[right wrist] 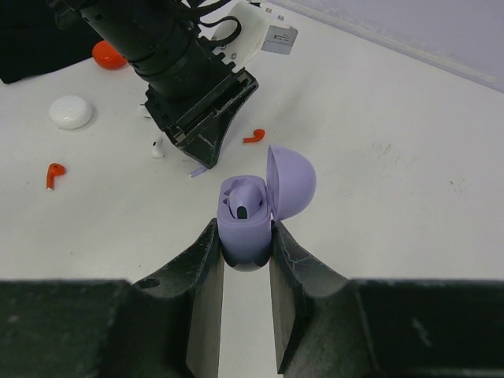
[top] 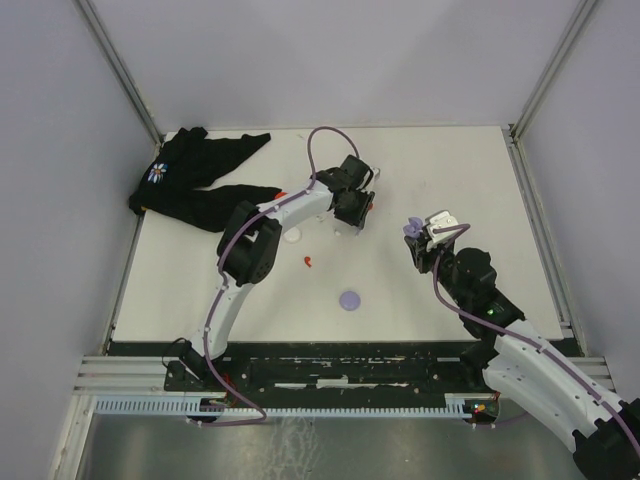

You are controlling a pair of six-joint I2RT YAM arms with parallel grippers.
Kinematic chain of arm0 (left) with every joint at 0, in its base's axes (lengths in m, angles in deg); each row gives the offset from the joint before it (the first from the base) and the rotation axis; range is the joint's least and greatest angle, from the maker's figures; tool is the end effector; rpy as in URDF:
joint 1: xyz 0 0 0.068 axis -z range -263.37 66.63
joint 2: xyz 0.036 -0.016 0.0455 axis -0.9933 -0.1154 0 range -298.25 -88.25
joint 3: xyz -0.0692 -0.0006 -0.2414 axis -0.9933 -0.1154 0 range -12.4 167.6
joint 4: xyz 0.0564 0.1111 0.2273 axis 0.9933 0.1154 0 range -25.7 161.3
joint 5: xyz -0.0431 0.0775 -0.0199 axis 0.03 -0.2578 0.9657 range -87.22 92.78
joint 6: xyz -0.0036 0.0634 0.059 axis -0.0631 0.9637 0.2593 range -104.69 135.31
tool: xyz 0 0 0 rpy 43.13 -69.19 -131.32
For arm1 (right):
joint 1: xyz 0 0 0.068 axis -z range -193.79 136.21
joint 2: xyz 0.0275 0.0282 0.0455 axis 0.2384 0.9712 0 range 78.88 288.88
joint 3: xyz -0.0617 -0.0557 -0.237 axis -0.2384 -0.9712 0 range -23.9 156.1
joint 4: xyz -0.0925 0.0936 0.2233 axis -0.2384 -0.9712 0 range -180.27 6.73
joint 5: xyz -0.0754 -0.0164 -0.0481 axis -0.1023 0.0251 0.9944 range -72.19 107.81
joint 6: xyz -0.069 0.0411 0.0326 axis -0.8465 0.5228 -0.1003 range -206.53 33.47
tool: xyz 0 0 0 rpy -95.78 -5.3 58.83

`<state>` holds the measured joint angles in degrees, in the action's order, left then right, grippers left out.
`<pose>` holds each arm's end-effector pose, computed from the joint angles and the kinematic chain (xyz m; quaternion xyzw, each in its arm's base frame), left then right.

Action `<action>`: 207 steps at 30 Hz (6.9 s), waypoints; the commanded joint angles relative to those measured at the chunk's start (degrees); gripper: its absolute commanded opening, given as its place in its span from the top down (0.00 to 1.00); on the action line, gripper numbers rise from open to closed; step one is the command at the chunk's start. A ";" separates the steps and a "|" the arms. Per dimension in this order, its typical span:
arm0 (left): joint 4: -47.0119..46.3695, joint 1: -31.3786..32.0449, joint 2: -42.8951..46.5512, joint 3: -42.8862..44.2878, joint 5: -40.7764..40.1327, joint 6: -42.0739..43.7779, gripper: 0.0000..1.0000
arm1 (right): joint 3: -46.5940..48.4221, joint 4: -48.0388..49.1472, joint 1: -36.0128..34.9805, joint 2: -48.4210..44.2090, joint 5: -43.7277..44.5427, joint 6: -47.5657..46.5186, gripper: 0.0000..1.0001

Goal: Insert the wireless bluetooth earbuds into the charging case
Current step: Pick up the earbud from the center of the board, then place the earbud in the charging case, then close the charging case, then place the charging case at the center of the board.

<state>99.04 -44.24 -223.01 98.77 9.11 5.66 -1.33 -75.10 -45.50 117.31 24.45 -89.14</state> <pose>0.3944 -0.3317 0.1151 0.2590 0.9251 -0.1609 0.2263 0.1997 0.1131 0.2350 -0.1854 0.7295 0.1228 0.6468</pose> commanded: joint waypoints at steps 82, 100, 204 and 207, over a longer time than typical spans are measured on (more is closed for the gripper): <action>-75.27 0.15 72.91 -62.84 15.00 -16.18 0.90 | 16.12 44.08 -0.26 23.58 -40.92 23.85 0.96; -77.98 1.03 70.22 -63.92 16.08 -16.45 0.90 | 17.16 45.62 -0.54 24.63 -41.83 25.38 0.96; -10.16 -14.27 46.96 -52.07 -11.64 -12.06 0.25 | 14.25 -25.21 1.22 46.15 -33.47 34.20 0.69; -9.68 -14.29 43.59 -49.84 -11.31 -11.05 0.25 | 13.86 -27.47 1.42 45.81 -30.05 33.14 0.57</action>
<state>89.82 -58.34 -176.56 44.28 -1.64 -7.93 12.81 -101.07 -44.40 162.78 -9.12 -54.98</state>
